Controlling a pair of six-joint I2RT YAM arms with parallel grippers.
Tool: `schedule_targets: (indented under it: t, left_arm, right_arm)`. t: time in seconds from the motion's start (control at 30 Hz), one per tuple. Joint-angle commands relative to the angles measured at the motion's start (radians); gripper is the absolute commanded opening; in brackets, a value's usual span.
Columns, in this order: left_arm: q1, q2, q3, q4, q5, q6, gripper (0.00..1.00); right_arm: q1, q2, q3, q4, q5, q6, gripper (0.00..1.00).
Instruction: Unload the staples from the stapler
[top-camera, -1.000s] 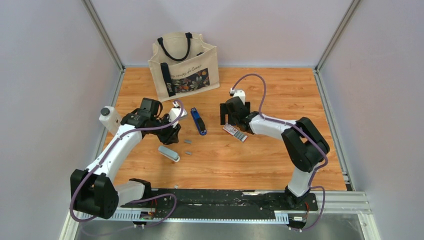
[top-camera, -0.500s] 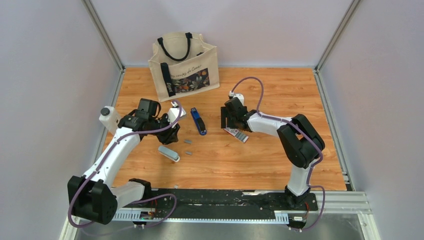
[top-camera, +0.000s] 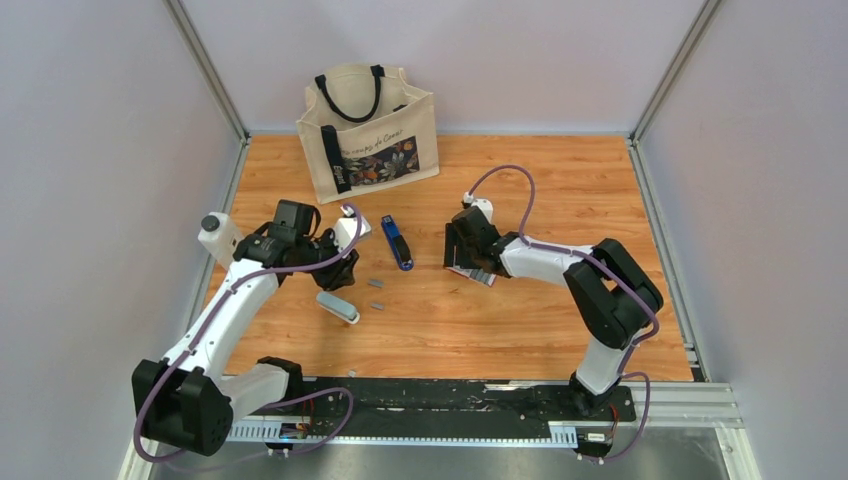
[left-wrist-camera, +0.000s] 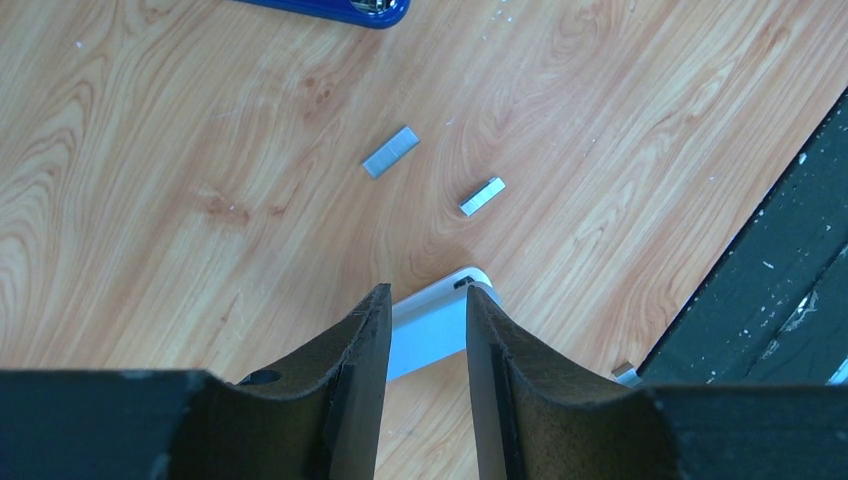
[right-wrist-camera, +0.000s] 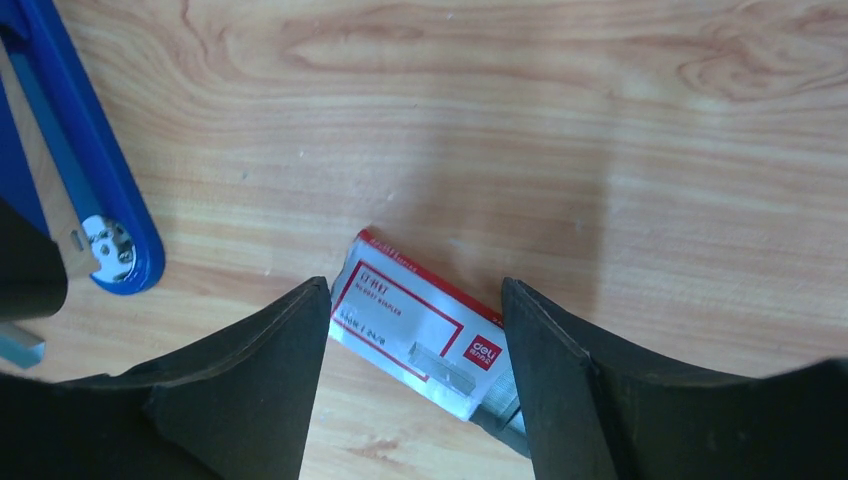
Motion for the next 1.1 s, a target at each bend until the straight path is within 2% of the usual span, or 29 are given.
schedule_targets:
  t: [0.0,0.37,0.43,0.6,0.8,1.07]
  left_arm:
    - [-0.009,-0.029,-0.008,0.001,-0.014,0.012,0.42]
    - [-0.018,-0.04,-0.03,0.024,-0.013,0.006,0.42]
    - [-0.021,-0.032,-0.03,0.03,-0.013,0.003,0.42]
    - [-0.032,-0.029,-0.026,0.032,-0.017,-0.005,0.42]
    - [-0.034,-0.038,-0.03,0.032,-0.023,-0.006,0.42]
    - [-0.054,-0.034,-0.03,0.035,-0.063,0.005,0.43]
  right_arm:
    - [0.045,-0.018,-0.044,-0.036,-0.028,0.059,0.69]
    - [0.172,-0.069,-0.113,-0.057,0.063,0.14,0.7]
    - [0.178,-0.077,-0.12,-0.059,0.068,0.148,0.73]
    - [0.152,-0.098,-0.029,-0.114,0.13,0.076,0.76]
    - [0.083,-0.08,0.048,-0.157,0.173,-0.016,0.76]
    - [0.057,-0.049,0.025,-0.18,0.242,-0.05,0.75]
